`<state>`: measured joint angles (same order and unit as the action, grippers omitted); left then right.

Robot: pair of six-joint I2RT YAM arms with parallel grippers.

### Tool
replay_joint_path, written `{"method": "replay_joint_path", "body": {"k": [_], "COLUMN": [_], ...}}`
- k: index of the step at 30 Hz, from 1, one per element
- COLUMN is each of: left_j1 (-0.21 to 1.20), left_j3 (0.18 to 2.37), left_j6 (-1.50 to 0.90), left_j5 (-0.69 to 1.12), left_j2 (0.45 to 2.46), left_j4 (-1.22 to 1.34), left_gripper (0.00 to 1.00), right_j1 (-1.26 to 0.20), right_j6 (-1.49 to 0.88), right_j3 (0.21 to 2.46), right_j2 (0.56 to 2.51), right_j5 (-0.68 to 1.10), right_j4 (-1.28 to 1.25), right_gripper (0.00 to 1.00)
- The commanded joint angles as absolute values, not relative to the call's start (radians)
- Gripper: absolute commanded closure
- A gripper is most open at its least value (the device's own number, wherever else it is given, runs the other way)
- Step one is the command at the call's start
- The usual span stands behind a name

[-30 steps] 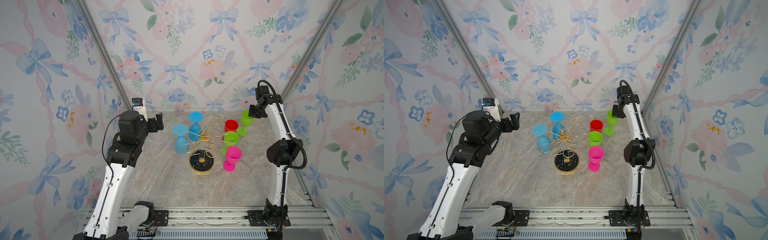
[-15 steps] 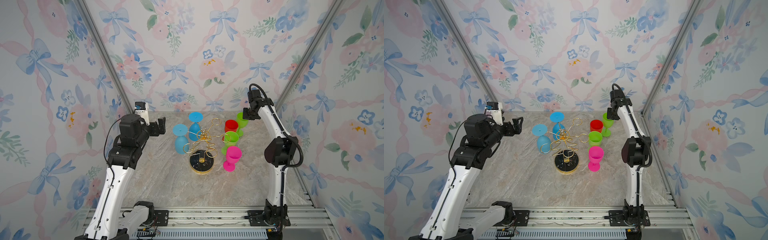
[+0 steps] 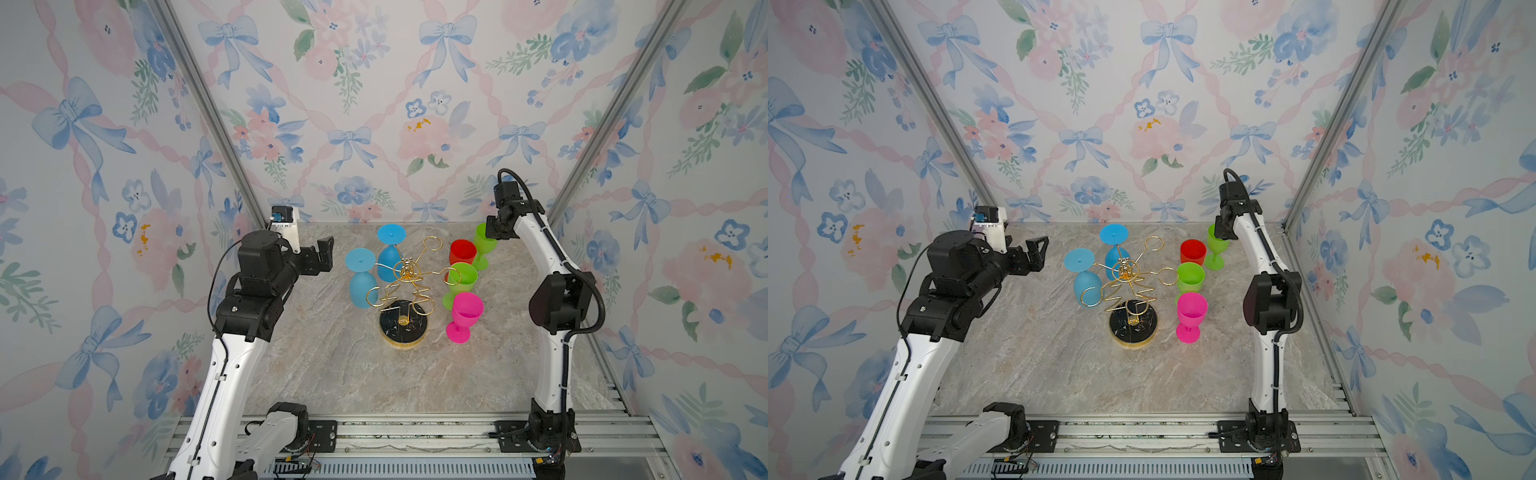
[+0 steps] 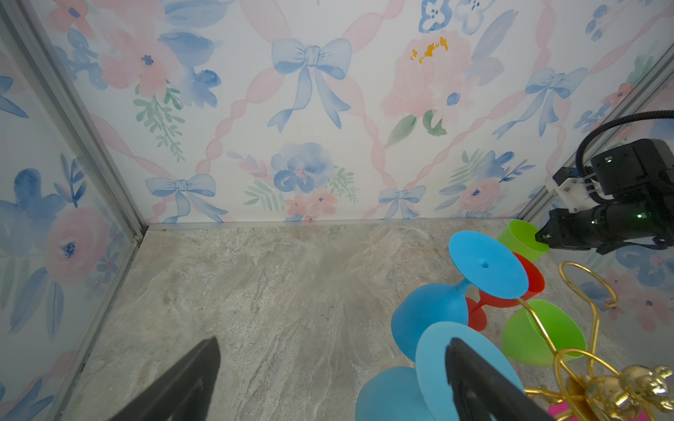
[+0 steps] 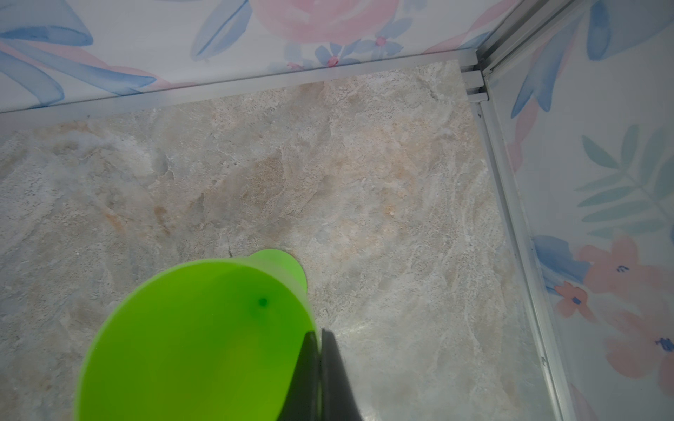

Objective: Take the wine glass off the wine glass rack
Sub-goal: Place the wine glass at the top-right of the table.

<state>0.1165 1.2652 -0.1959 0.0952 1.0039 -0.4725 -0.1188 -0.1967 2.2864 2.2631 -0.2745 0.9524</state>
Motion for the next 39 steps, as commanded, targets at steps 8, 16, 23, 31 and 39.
{"method": "replay_joint_path", "body": {"k": [8, 16, 23, 31, 39], "left_j1": [0.110, 0.110, 0.110, 0.107, 0.032], "left_j3": [1.242, 1.215, 1.226, 1.221, 1.210], "left_j6": [-0.195, -0.200, -0.213, -0.261, -0.383], "left_j5": [0.162, 0.204, 0.231, 0.323, 0.543], "left_j2": [1.003, 1.019, 1.046, 1.056, 1.072], "left_j4": [-0.460, -0.460, -0.460, -0.463, -0.470], "left_gripper": [0.02, 0.02, 0.04, 0.07, 0.09], "right_j1": [-0.113, -0.094, -0.104, -0.127, -0.131], "right_j6": [-0.203, -0.228, -0.205, -0.169, -0.220], "right_j3": [2.287, 2.325, 2.266, 1.926, 1.544], "right_j2": [2.239, 2.181, 2.027, 1.709, 1.384], "right_j5": [-0.271, -0.233, -0.226, -0.031, 0.165], "right_j4": [0.958, 0.985, 0.984, 0.858, 0.706], "right_gripper": [0.83, 0.69, 0.39, 0.23, 0.21]}}
